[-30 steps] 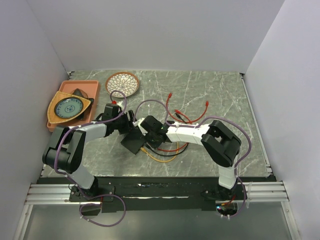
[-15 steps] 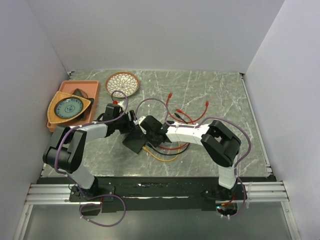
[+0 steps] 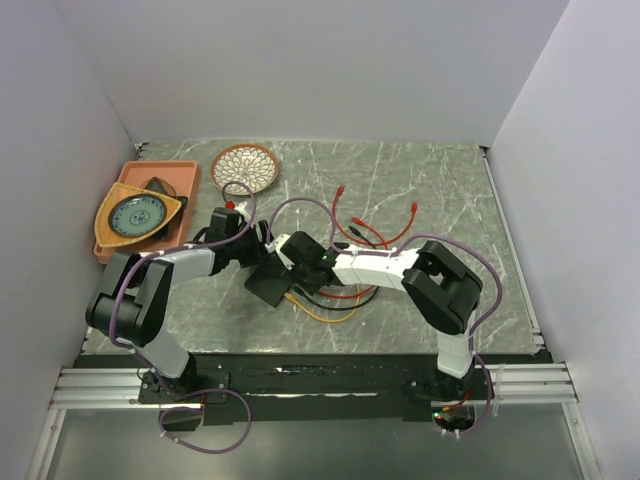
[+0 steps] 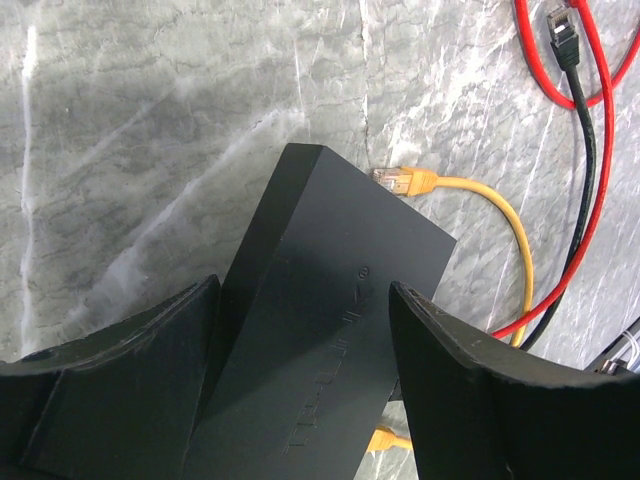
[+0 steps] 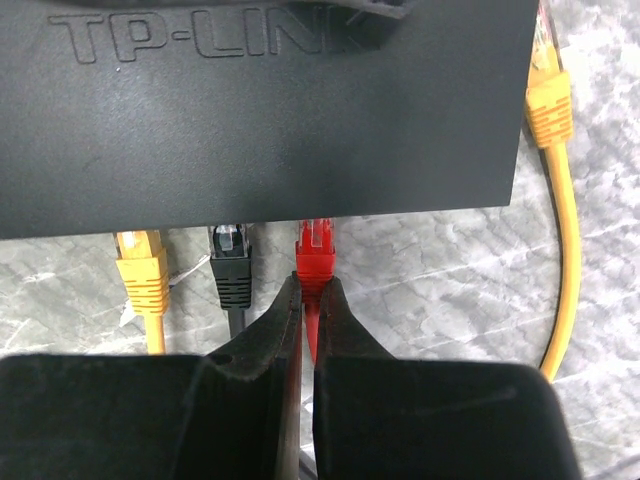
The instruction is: Insert the plug into the switch port
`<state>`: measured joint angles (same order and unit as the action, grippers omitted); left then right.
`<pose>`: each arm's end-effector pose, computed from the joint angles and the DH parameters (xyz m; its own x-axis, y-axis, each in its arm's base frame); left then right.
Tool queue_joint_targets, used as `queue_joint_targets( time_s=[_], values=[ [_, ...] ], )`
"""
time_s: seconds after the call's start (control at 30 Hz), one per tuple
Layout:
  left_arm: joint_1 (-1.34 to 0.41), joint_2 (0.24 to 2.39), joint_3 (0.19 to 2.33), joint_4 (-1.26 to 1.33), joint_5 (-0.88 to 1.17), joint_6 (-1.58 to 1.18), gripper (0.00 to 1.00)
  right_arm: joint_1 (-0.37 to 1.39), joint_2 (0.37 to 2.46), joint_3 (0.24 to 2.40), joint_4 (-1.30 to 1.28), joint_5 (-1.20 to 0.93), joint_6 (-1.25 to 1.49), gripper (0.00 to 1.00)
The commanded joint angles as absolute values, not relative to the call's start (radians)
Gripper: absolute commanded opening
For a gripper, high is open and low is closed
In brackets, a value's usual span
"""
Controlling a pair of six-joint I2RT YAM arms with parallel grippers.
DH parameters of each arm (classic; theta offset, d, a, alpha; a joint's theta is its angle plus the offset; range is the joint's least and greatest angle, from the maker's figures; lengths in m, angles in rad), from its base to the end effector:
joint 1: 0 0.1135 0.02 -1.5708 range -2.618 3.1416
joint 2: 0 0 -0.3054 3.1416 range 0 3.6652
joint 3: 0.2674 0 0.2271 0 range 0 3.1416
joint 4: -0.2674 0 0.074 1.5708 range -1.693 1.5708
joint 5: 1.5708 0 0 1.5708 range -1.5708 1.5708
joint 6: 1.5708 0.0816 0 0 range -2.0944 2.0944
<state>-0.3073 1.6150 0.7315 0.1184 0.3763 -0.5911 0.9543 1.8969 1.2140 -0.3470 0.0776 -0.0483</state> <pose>0.3026 -0.1275 0.1836 -0.8457 -0.2754 -0.4571 0.0755 0.7862 -0.6133 0.2397 0.3273 0.1780 -0.4569 -0.7280 -0.5111 -0.8134 0.5745 -0.0912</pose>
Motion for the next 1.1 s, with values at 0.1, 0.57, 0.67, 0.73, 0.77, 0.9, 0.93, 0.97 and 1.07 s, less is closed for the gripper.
queue_joint_targets(
  time_s=[0.1, 0.57, 0.67, 0.73, 0.77, 0.9, 0.93, 0.97, 1.07],
  values=[
    [-0.328, 1.621, 0.701, 0.187, 0.480, -0.632, 0.73, 0.968, 1.842, 1.169, -0.127, 0.049, -0.153, 0.00],
    [-0.328, 1.605, 0.684, 0.192, 0.509, -0.632, 0.61, 0.966, 1.916, 1.287, -0.158, 0.110, -0.071, 0.00],
    [-0.328, 1.598, 0.680, 0.190, 0.514, -0.634, 0.61, 0.968, 1.917, 1.299, -0.149, 0.106, -0.049, 0.00],
    [-0.330, 1.595, 0.678, 0.192, 0.517, -0.635, 0.61, 0.968, 1.922, 1.307, -0.141, 0.106, -0.043, 0.00],
    [-0.330, 1.592, 0.678, 0.192, 0.520, -0.637, 0.61, 0.966, 1.924, 1.312, -0.141, 0.106, -0.043, 0.00],
    [-0.330, 1.588, 0.675, 0.198, 0.529, -0.640, 0.60, 0.968, 1.928, 1.327, -0.124, 0.091, -0.052, 0.00],
    [-0.331, 1.589, 0.673, 0.199, 0.531, -0.640, 0.60, 0.966, 1.927, 1.328, -0.121, 0.089, -0.052, 0.00],
    [-0.331, 1.588, 0.673, 0.202, 0.535, -0.641, 0.60, 0.966, 1.927, 1.331, -0.117, 0.083, -0.054, 0.00],
    [-0.334, 1.586, 0.666, 0.213, 0.546, -0.643, 0.59, 0.966, 1.919, 1.333, -0.092, 0.055, -0.066, 0.00]
  ],
)
